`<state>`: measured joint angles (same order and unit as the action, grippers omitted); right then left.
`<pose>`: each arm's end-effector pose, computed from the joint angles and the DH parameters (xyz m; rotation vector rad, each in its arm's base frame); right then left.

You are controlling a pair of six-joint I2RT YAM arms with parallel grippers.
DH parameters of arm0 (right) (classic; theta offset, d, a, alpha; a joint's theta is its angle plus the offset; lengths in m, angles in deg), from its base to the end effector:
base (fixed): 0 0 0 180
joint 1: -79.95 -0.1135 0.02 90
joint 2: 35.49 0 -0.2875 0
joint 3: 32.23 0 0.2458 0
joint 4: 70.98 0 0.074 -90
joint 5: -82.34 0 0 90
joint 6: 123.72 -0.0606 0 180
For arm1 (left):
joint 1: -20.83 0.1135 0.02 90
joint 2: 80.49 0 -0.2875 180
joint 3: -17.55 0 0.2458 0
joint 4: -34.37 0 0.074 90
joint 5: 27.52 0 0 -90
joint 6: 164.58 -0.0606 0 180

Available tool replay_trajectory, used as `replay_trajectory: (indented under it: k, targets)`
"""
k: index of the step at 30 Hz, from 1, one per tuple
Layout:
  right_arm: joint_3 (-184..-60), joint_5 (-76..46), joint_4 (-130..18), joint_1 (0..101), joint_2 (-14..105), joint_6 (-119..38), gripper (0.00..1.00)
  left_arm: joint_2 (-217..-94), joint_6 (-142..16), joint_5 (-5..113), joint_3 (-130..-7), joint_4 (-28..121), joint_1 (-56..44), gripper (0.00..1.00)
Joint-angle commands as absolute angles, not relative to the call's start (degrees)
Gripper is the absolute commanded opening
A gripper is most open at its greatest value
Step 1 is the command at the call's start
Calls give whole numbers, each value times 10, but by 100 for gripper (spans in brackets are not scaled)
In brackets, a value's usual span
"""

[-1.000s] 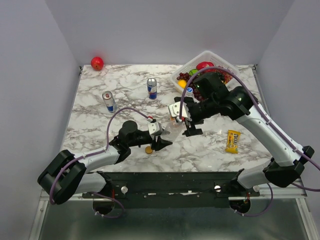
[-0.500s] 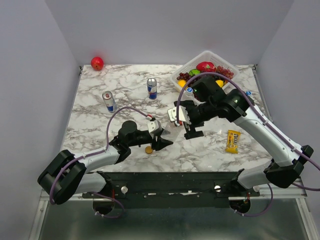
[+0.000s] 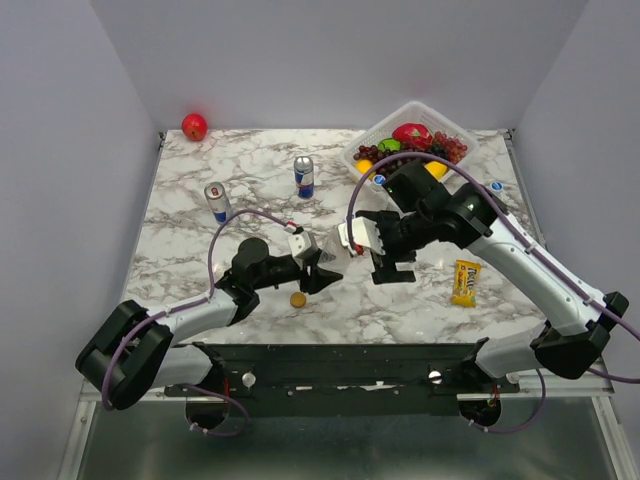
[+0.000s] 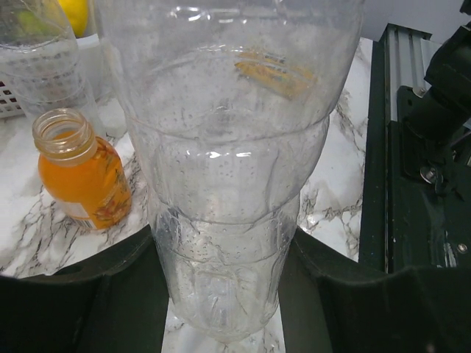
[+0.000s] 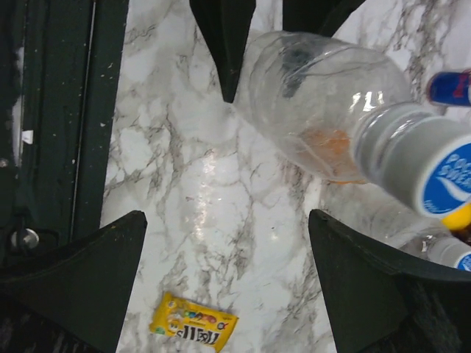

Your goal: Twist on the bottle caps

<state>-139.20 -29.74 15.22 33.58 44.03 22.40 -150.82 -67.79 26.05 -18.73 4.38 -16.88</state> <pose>0.1583 0.1991 0.3982 -2.0639 1.4794 0.4326 0.1752 -0.1810 0.2379 0.9395 1.4746 -1.0988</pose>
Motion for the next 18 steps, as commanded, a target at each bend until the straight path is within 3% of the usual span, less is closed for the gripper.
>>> replay_trajectory:
  k: [1,7,18]
  targets:
    - [-1424,-284,172,347,435,138,97,-1499,-684,258,-214,41,-163,0]
    - [-1538,-304,144,393,487,90,97,-1510,-742,226,-232,119,-162,0]
    - [-1476,-411,50,381,448,188,100,-1514,-782,188,-272,181,-153,0]
